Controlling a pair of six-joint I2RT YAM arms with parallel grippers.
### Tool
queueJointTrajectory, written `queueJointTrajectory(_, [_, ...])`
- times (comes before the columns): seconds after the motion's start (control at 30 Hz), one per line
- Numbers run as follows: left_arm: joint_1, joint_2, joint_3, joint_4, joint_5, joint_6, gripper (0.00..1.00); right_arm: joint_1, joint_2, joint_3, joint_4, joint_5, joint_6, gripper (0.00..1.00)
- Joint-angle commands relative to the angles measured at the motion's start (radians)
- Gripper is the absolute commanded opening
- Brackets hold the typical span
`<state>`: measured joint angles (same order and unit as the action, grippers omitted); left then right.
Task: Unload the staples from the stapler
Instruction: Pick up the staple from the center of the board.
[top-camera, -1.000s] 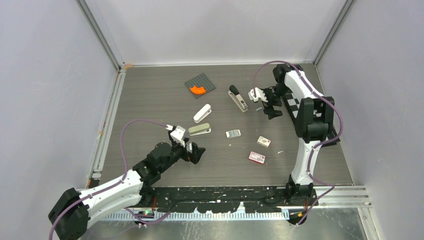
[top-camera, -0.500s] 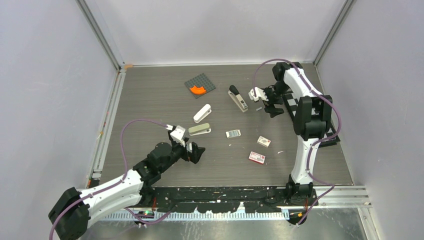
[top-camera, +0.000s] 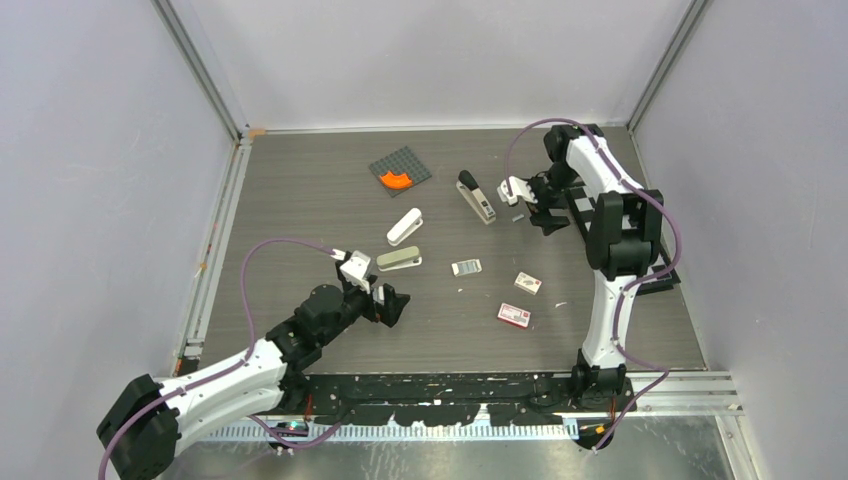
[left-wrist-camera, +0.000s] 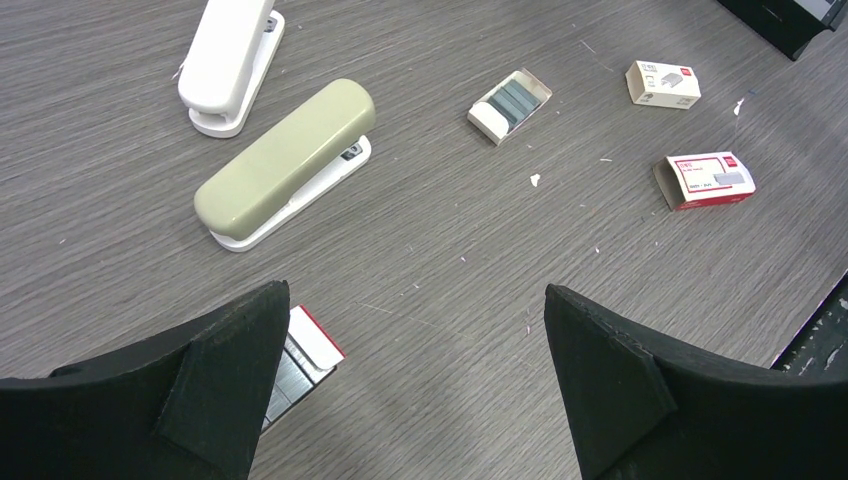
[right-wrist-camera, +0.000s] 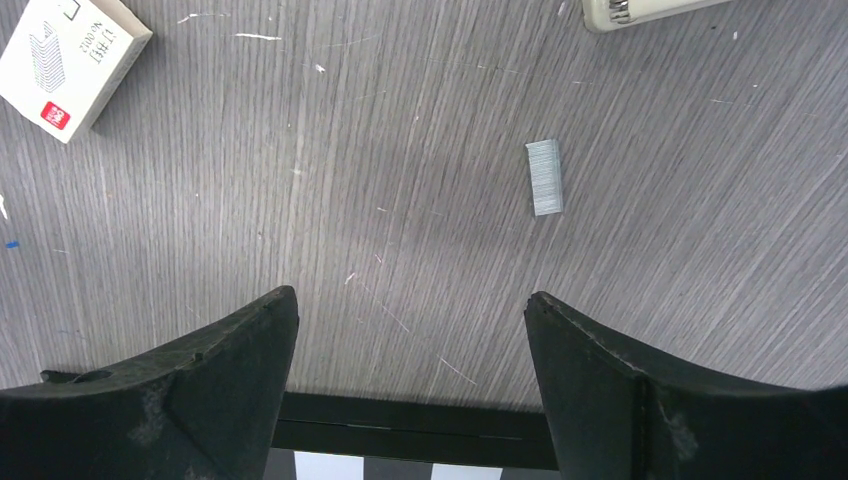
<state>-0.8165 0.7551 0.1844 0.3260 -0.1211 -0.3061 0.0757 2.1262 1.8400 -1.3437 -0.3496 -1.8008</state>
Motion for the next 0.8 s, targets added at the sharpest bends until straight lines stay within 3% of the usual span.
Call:
queueJointTrajectory(0.0, [-0.003,-0.002,0.000,0.066,-0.023,0.012,1.00,0.013,0.014,0.040,0.005,0.026,-0.002,0.87])
queueJointTrajectory(0.53, [-0.003,-0.011,-0.005,0.062,-0.025,0.010,1.00,0.093,0.131,0.150,0.075,0.074,0.116,0.77])
queueJointTrajectory(0.77, [-0.003,-0.007,-0.005,0.065,-0.026,0.010,1.00,0.109,0.153,0.123,0.123,0.119,0.132,0.71])
